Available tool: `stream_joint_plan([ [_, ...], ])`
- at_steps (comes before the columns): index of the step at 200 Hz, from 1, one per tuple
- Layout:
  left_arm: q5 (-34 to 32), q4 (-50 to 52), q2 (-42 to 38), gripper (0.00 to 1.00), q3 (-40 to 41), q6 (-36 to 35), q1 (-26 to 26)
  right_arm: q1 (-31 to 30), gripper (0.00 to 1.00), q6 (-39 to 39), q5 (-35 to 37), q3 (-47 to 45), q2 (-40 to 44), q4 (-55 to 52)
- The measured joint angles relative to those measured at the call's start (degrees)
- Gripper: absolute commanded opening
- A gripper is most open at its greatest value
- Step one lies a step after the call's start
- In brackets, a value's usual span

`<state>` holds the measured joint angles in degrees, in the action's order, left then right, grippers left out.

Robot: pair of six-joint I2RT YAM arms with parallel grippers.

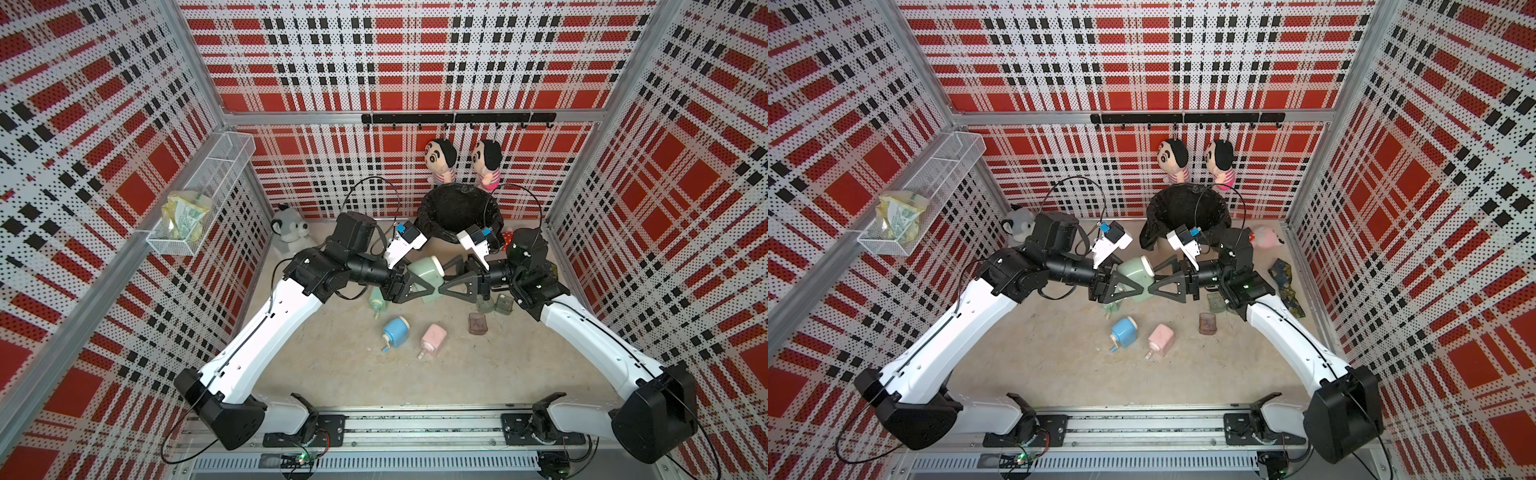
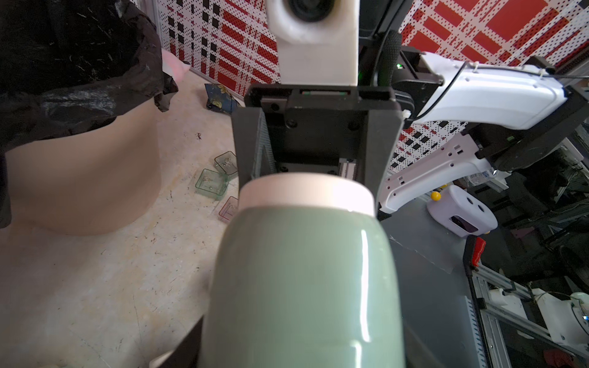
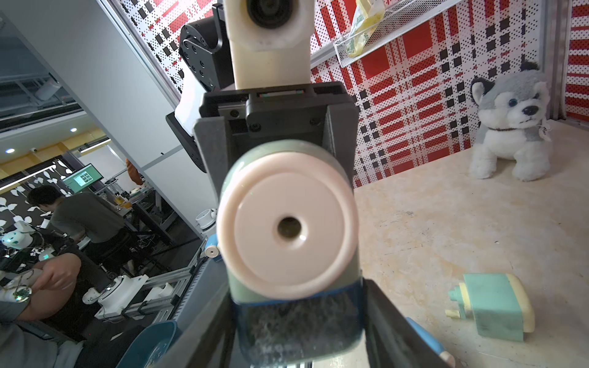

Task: Take out the pencil sharpener tray and clean the shavings
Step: Open the container of the pencil sharpener.

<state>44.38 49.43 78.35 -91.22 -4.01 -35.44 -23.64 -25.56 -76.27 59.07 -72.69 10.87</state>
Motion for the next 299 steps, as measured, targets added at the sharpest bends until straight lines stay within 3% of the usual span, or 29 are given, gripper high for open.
stream_joint_plan([
  [80,3.19,-0.13,0.02,0.43,-0.13,-0.31,0.15,-0.2,0.68,-12.66,-1.88,-3.96,1.14,14.47],
  [170,4.28,-0.28,0.04,0.43,-0.72,-0.28,0.15,-0.2,0.68,-19.63,-2.16,-5.16,1.14,22.75],
  [199,4.24,-0.28,0.09,0.43,-0.74,-0.28,0.15,-0.2,0.69,-18.95,-2.1,-5.16,1.14,22.23],
  [229,3.52,-0.24,0.44,0.43,-0.74,-0.28,0.15,-0.22,0.68,-12.7,-1.4,-3.65,1.16,14.53],
  [254,3.21,-0.24,0.57,0.43,-0.74,-0.28,0.2,-0.24,0.64,-7.56,-0.79,-2.19,1.25,8.28],
  [299,3.26,-0.04,0.61,0.43,-0.74,-0.31,0.22,-0.26,0.55,-5.25,-0.66,-2.19,1.36,6.97],
])
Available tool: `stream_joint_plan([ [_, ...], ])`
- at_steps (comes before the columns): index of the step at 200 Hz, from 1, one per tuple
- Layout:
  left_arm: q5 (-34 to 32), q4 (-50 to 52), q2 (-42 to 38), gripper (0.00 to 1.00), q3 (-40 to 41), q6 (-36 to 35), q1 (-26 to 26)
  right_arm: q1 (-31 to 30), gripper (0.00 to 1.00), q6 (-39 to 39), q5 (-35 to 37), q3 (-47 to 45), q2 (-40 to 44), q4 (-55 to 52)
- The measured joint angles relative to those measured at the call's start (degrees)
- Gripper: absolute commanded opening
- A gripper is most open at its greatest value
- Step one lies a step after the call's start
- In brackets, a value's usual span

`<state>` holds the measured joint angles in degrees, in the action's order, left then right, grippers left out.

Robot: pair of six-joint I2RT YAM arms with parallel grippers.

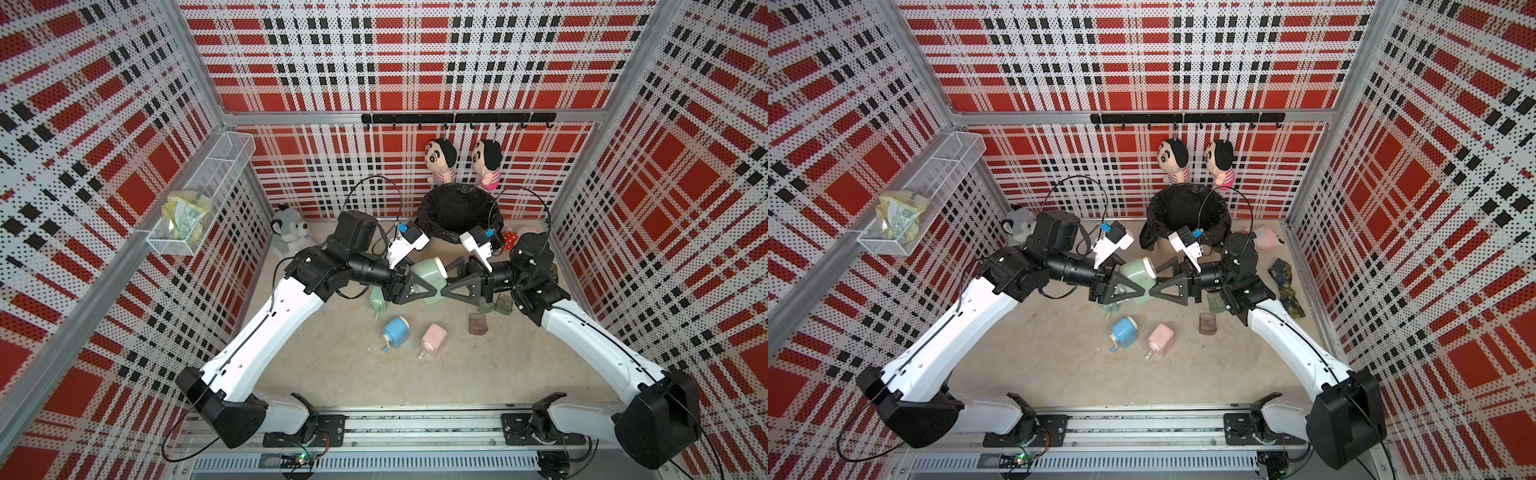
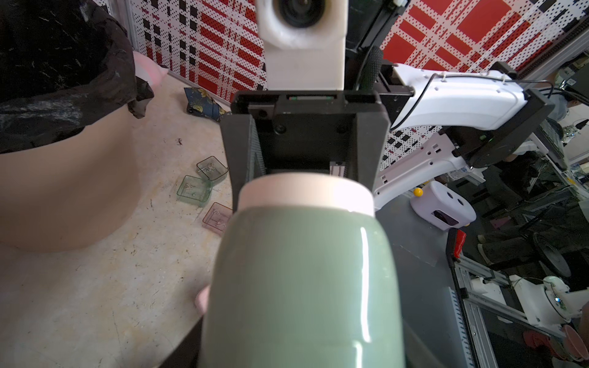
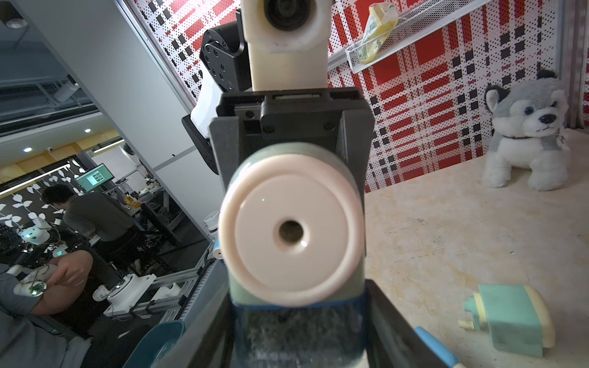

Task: Take out the pencil sharpener tray and clean the shavings
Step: Open the container of the pencil sharpener.

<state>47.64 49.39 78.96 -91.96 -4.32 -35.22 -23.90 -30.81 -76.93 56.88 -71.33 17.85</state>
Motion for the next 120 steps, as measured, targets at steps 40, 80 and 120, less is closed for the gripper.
stream_joint_plan([
  [40,0.13,-0.07,0.0,0.42,0.0,0.0,0.04,0.55,0.52,-0.9,-0.22,-0.09,0.0,0.96],
  [80,0.39,-2.27,0.13,0.42,0.0,0.79,-0.24,2.36,0.52,-13.68,-0.98,-3.76,-0.35,17.68],
  [120,0.11,-3.98,0.2,0.41,0.0,2.08,-0.5,4.02,0.51,-37.24,-3.02,-5.77,-7.15,49.05],
])
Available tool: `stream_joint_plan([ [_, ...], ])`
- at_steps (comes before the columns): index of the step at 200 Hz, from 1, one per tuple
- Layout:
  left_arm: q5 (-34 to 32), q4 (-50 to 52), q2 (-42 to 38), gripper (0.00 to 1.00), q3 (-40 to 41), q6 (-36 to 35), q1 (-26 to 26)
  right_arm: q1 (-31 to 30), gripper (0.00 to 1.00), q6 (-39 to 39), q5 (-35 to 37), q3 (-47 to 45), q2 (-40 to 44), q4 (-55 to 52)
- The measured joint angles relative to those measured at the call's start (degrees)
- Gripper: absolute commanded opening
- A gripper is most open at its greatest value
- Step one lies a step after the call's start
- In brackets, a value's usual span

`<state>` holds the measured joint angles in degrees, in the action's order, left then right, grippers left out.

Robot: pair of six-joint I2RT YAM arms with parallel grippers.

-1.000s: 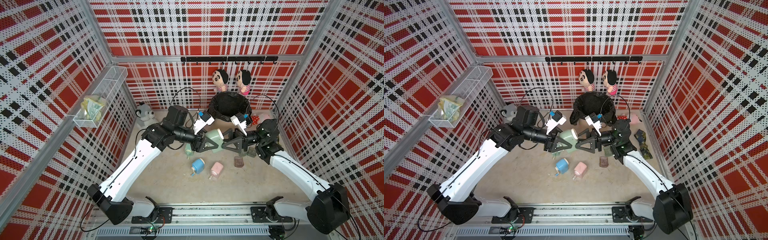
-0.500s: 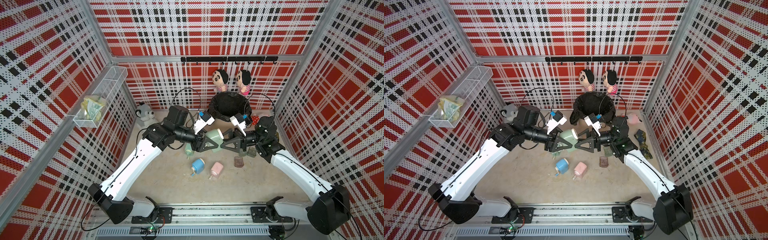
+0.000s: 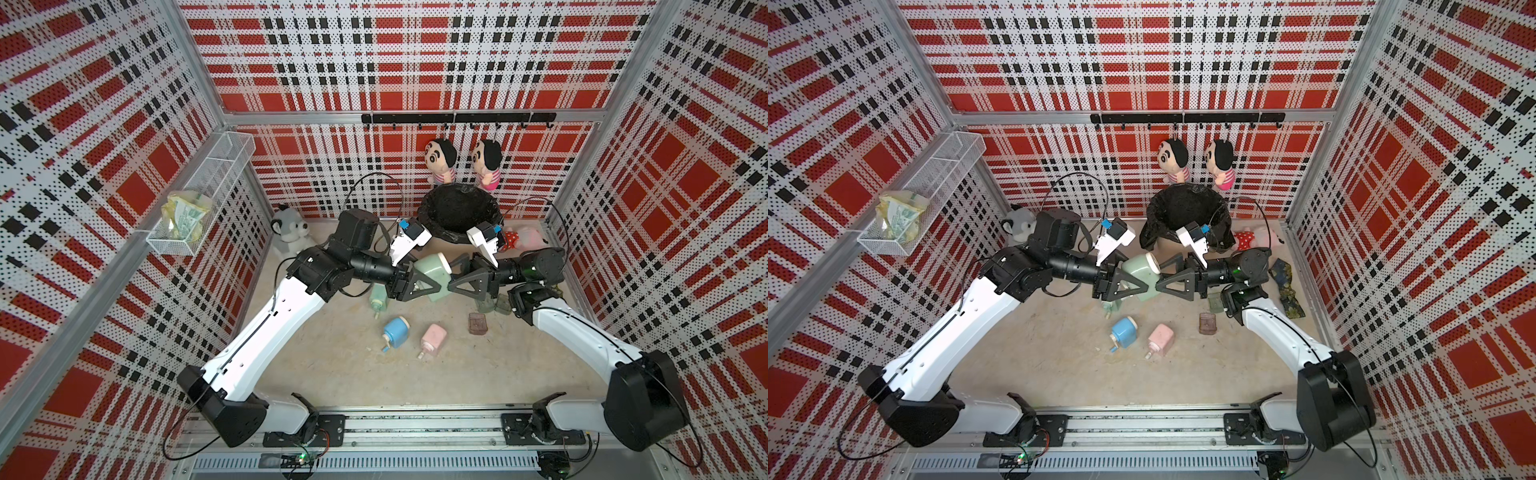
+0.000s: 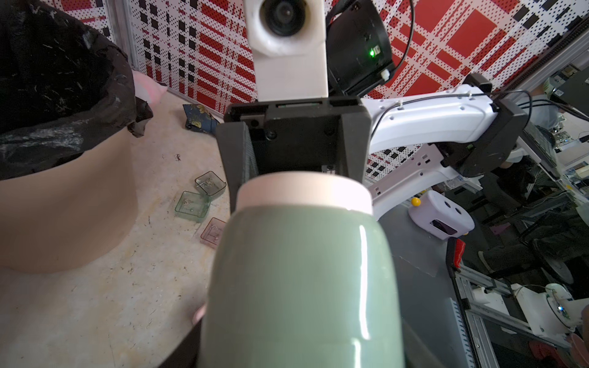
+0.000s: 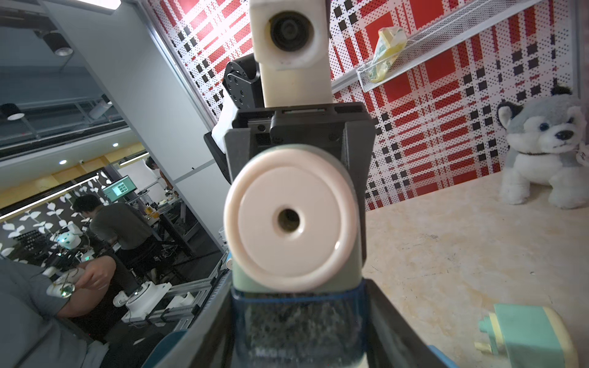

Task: Take out the pencil sharpener tray and clean the shavings
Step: Open the container of the pencil sharpener.

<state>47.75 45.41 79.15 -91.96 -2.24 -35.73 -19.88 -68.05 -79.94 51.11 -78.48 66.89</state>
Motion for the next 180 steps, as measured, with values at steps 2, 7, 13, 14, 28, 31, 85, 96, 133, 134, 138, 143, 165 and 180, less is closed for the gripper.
stream_joint_plan([
  [2,-0.07,-0.09,0.0,0.41,0.0,0.17,0.0,0.07,0.51,-1.36,-0.09,0.04,-0.48,1.62],
  [7,-0.2,-0.17,0.02,0.42,0.0,0.35,0.0,0.2,0.51,-4.11,-0.42,0.22,-1.53,5.25],
  [13,-0.24,-0.2,0.04,0.42,0.0,0.5,0.0,0.33,0.51,-7.13,-0.79,0.46,-2.69,8.96],
  [14,-0.22,-0.2,0.09,0.42,0.0,0.52,0.0,0.33,0.51,-7.39,-0.81,0.48,-2.8,9.33],
  [28,-0.15,-0.28,0.13,0.42,0.0,0.72,-0.11,0.61,0.51,-12.13,-1.29,0.57,-4.09,14.86],
  [31,-0.15,-0.33,0.15,0.42,0.0,0.74,-0.15,0.68,0.51,-12.9,-1.38,0.57,-4.2,15.74],
  [85,0.2,-1.66,0.46,0.42,0.0,0.81,-0.98,1.99,0.5,-19.34,-2.38,0.59,-4.31,22.38],
  [96,0.24,-1.95,0.63,0.42,0.0,0.81,-1.03,2.29,0.5,-19.67,-2.49,0.59,-4.31,22.71],
  [133,-0.61,0.02,0.59,0.42,0.0,0.02,0.22,5.55,0.49,-18.56,-2.29,0.59,-3.65,20.72],
  [134,-0.7,0.09,0.59,0.42,0.0,-0.02,0.31,5.62,0.49,-18.34,-2.27,0.59,-3.61,20.55],
  [138,-0.83,0.22,0.59,0.42,0.0,-0.15,0.5,5.97,0.49,-17.53,-2.29,0.59,-3.23,19.39],
  [143,-0.96,0.35,0.61,0.42,0.0,-0.26,0.7,6.25,0.49,-16.04,-2.32,0.59,-2.8,17.68],
  [165,-1.73,0.57,0.48,0.42,-0.04,-0.9,1.18,6.84,0.5,-7.21,-1.99,0.59,0.09,5.68],
  [180,-2.47,0.57,0.44,0.42,-0.07,-1.22,1.51,6.93,0.5,3.91,-0.94,1.62,2.99,-9.55],
])
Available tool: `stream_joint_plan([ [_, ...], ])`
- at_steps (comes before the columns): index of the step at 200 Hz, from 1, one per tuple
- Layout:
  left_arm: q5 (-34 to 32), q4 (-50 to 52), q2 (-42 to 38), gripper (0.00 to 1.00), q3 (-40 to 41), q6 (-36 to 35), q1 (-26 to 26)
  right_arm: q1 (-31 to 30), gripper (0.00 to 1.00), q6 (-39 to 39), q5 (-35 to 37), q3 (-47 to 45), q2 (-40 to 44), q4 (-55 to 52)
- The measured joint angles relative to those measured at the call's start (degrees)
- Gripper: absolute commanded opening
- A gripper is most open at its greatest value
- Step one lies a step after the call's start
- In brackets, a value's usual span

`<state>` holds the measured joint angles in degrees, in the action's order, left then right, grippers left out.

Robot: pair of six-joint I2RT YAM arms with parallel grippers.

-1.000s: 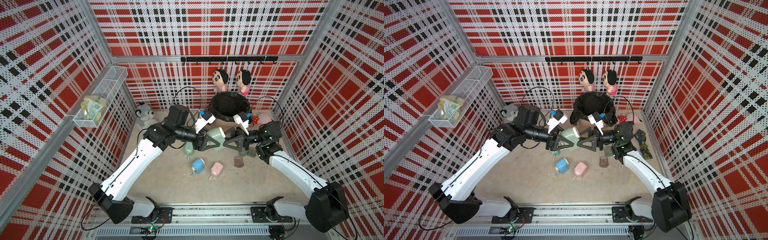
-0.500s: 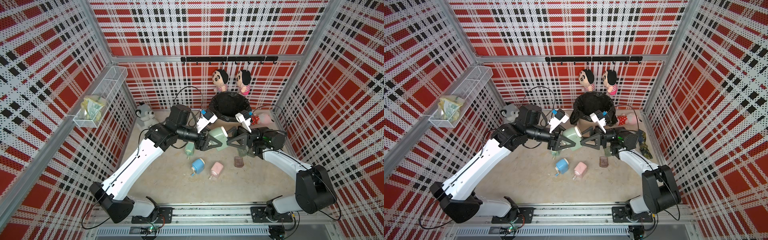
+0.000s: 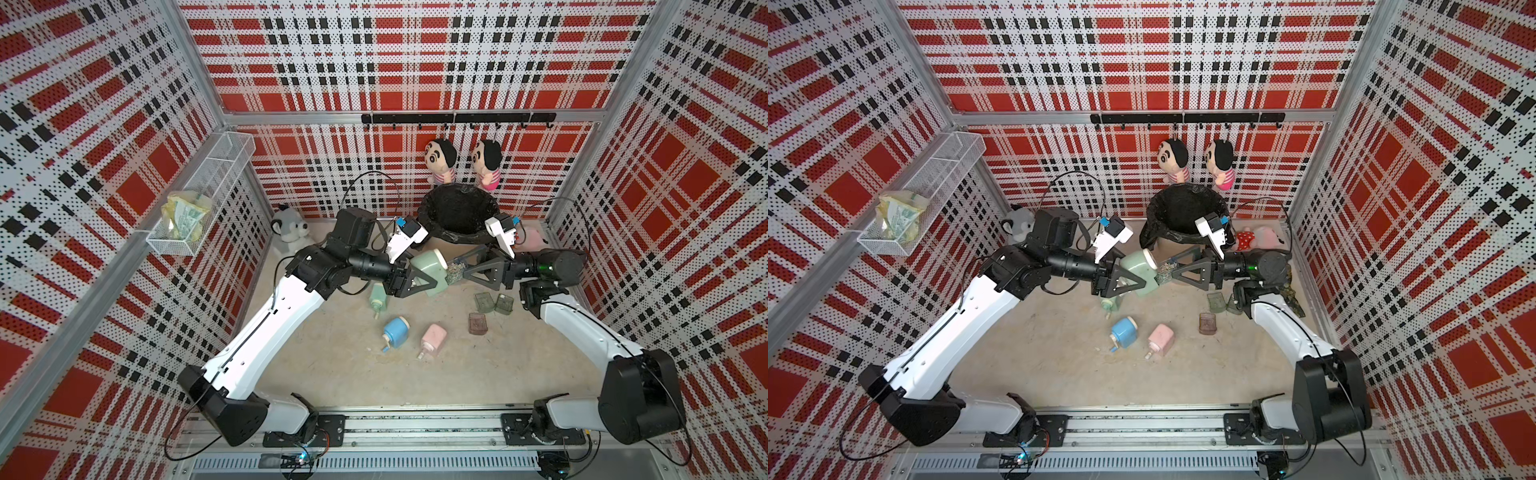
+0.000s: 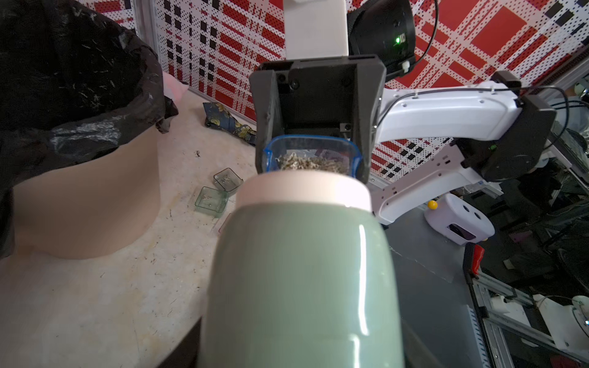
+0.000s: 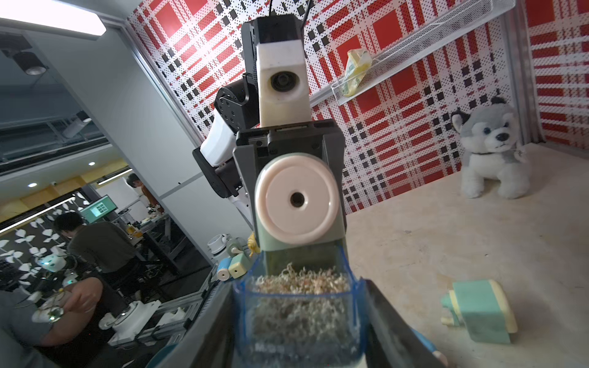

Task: Take out the pencil sharpener tray and clean the shavings
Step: Open the container of the pencil sharpener, then pour the shavings into the trash bin.

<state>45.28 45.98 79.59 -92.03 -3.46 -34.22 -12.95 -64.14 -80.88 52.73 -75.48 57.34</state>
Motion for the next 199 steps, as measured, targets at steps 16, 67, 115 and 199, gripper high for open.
stream_joint_plan([
  [16,-0.68,-0.09,0.0,0.42,-0.13,-0.09,0.5,-0.24,0.51,12.83,1.46,3.74,1.64,-17.44],
  [67,-2.01,0.81,0.17,0.42,-0.7,-0.92,1.18,-0.81,0.51,32.2,7.76,7.91,1.75,-42.86],
  [115,-2.21,1.46,0.2,0.42,-0.72,-1.25,1.42,-0.79,0.51,39.06,11.63,9.75,1.2,-52.15],
  [199,-2.23,1.68,0.2,0.42,-0.72,-1.38,1.51,1.49,0.51,40.37,15.69,14.14,0.98,-57.13],
])
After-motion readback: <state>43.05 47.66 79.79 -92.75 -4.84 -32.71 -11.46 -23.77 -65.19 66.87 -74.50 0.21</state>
